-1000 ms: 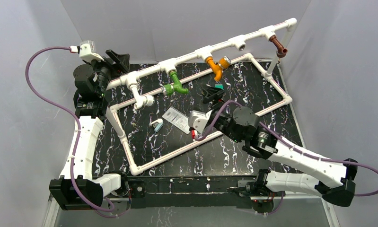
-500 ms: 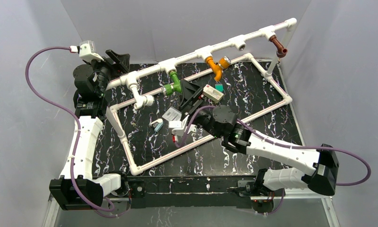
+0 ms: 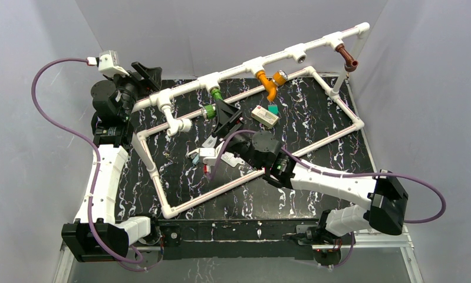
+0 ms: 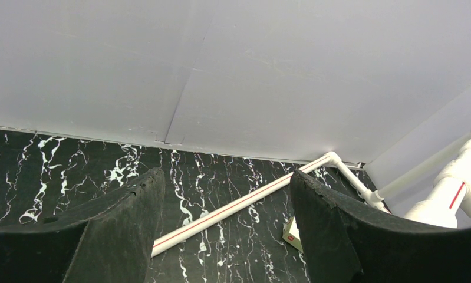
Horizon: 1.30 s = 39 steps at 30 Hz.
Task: Install the water faucets
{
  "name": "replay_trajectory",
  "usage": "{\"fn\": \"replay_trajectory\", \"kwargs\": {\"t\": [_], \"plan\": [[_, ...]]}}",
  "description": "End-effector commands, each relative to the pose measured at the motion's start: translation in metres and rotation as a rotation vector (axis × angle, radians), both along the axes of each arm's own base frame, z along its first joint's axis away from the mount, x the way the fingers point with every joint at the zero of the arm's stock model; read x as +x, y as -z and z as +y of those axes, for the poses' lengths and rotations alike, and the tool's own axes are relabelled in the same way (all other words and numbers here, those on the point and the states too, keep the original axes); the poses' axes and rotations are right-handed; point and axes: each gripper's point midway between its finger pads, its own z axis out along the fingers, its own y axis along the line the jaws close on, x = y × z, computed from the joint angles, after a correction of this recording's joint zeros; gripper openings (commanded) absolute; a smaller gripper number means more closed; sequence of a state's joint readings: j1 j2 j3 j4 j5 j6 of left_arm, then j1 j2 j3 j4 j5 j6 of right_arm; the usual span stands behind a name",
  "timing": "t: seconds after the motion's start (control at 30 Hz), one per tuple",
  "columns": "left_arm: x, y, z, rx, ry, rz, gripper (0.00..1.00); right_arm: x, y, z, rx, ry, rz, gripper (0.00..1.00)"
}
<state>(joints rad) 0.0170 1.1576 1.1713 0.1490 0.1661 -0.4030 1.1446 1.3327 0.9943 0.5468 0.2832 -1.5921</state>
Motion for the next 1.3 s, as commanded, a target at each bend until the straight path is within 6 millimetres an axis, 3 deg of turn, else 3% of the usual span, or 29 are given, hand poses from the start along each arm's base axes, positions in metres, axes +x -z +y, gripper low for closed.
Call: {"fn": "replay_trajectory", "kwargs": {"t": [0.0, 0.33, 0.4, 0.5, 0.77, 1.27], "plan": [[-0.018, 0.181, 0.019, -0.009, -0.058, 0.577, 0.75, 0.003, -0.051, -0.009, 0.18, 0.014, -0.039, 0.76], [-0.018, 0.181, 0.02, -0.006, -0.063, 0.575, 0.75, 0.006, -0.047, -0.008, 0.233, 0.021, -0.018, 0.44], [-0.018, 0.18, 0.02, -0.006, -0.061, 0.575, 0.75, 0.006, -0.046, -0.008, 0.243, 0.02, -0.012, 0.32], [-0.018, 0.18, 0.02, -0.006, -0.064, 0.573, 0.75, 0.006, -0.044, -0.008, 0.277, 0.014, 0.012, 0.02], [-0.018, 0.18, 0.021, -0.006, -0.065, 0.574, 0.75, 0.01, -0.044, -0.013, 0.483, -0.015, 0.18, 0.01], [-0.018, 0.179, 0.021, -0.014, -0.063, 0.573, 0.75, 0.021, -0.024, -0.027, 1.234, -0.083, 0.778, 0.01]]}}
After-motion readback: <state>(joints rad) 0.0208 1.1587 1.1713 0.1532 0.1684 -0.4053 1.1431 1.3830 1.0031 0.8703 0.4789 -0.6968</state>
